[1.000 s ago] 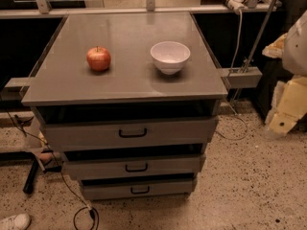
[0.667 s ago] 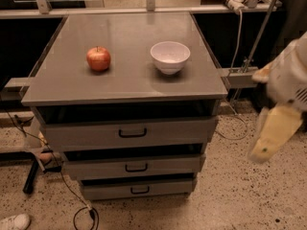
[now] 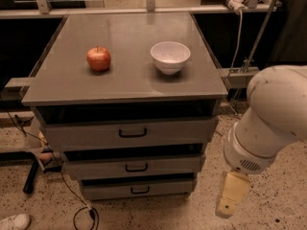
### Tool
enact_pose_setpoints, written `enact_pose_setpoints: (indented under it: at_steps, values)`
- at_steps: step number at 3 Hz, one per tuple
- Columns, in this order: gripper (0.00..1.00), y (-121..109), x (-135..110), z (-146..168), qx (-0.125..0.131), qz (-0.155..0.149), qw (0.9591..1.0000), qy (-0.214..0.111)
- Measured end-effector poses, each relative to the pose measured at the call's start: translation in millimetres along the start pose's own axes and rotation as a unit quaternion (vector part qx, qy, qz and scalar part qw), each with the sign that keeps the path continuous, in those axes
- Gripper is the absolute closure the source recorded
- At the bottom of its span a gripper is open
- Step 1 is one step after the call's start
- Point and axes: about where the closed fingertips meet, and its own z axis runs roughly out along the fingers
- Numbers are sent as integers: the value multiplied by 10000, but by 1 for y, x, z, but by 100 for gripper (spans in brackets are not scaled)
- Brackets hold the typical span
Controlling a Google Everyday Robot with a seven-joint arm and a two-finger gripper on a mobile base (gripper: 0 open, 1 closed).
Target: Open bottom drawer
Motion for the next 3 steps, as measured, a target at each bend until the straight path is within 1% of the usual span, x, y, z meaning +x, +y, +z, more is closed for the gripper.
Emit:
enact_pose_setpoints:
  at_steps: [1, 2, 3]
  values:
    - [0, 0, 0, 0, 3, -1, 10000, -4]
    - [0, 32, -23, 40, -454, 31, 9988, -181]
    - [0, 80, -75, 115, -1184, 229, 9910, -584]
